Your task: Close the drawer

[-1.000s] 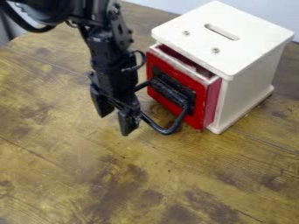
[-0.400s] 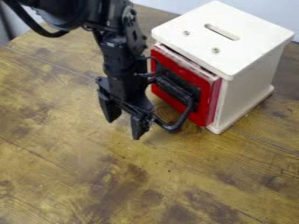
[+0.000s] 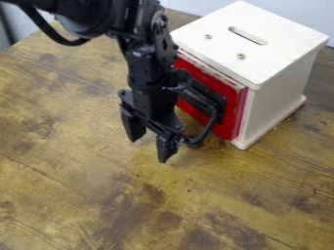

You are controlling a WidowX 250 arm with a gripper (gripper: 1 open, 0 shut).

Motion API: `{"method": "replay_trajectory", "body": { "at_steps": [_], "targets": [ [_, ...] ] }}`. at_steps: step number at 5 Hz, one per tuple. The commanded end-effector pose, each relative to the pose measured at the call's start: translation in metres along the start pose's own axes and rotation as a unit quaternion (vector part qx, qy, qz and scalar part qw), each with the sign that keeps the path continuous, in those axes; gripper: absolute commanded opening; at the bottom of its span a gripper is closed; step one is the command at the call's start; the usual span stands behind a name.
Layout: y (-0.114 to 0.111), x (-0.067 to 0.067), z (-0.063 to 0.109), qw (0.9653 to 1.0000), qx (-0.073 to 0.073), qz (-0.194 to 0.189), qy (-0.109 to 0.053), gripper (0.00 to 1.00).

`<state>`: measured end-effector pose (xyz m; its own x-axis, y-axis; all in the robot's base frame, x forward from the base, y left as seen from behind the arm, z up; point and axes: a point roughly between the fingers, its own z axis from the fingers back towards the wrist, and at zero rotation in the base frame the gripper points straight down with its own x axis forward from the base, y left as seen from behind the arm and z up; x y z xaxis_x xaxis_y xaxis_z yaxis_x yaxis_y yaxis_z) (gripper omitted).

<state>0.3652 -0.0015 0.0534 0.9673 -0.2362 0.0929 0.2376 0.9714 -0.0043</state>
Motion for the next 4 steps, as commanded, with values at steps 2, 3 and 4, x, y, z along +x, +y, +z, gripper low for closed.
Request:
{"method": "replay_trajectory", "body": {
  "at_steps": [2, 3, 4],
  "targets": [
    [-0.006, 0.008, 0.060, 0.9981, 0.019, 0.010, -0.059, 1.00],
    [-0.015, 0.004, 0.062, 0.9985, 0.013, 0.010, -0.052, 1.00],
    [-0.021, 0.003, 0.067, 0.9985, 0.013, 0.010, -0.053, 1.00]
  ]
}}
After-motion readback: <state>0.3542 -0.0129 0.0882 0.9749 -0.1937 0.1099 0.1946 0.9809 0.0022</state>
